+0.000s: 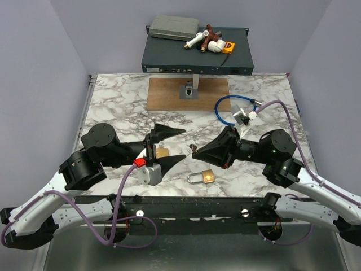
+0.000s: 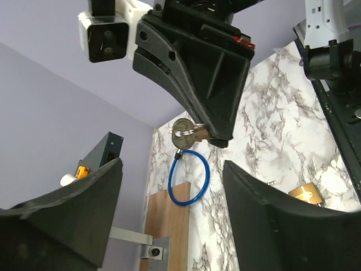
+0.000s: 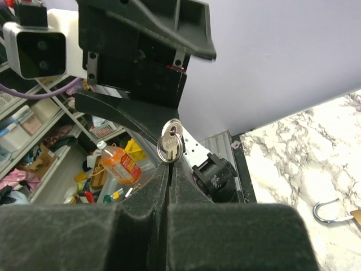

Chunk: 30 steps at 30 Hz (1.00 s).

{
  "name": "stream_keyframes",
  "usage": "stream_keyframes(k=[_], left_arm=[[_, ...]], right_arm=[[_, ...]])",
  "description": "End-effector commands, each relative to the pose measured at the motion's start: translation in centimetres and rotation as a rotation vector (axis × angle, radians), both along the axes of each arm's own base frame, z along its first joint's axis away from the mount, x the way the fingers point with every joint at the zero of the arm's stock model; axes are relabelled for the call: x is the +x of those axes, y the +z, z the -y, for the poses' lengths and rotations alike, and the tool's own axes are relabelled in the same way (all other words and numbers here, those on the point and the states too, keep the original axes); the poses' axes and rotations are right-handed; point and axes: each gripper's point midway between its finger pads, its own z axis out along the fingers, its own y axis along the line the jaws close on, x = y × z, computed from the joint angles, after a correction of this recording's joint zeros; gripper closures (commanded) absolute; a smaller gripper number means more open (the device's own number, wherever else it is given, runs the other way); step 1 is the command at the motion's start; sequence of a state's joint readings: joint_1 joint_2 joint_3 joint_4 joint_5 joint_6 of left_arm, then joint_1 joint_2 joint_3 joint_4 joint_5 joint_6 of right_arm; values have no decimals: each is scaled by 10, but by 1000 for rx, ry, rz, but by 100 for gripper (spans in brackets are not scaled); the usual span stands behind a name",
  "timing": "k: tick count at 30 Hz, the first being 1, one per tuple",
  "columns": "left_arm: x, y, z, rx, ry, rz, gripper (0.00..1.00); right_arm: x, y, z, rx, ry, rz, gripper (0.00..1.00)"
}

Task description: Unlock with the key

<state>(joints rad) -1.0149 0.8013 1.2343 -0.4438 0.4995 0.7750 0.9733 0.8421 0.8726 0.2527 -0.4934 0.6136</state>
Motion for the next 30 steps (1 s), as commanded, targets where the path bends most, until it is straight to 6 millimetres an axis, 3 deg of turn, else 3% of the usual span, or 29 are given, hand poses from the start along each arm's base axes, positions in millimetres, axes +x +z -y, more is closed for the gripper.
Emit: stream_keyframes(k=[1,8,14,18,28,30], left_arm=[[8,10,-4,-72,63,-103,27],[-3,11,-6,-107,-19,-393,28],[-16,2,-3,-1,-173,-717,56],[-27,0,-3,30,-255,-786,65],[-33,1,-2,24,-305,-819,94],[-32,0,-2,20,-299,-819,96]], right_arm=[[3,-4,1,-31,-22,-6,99],[-5,-3,-2,-39,37,14,99],[-12,1,-9,-48,102,27,99],[-12,7,-9,-26,104,42,99],[-5,5,-12,-5,74,40,99],[-3,4,-14,-6,70,34,99]])
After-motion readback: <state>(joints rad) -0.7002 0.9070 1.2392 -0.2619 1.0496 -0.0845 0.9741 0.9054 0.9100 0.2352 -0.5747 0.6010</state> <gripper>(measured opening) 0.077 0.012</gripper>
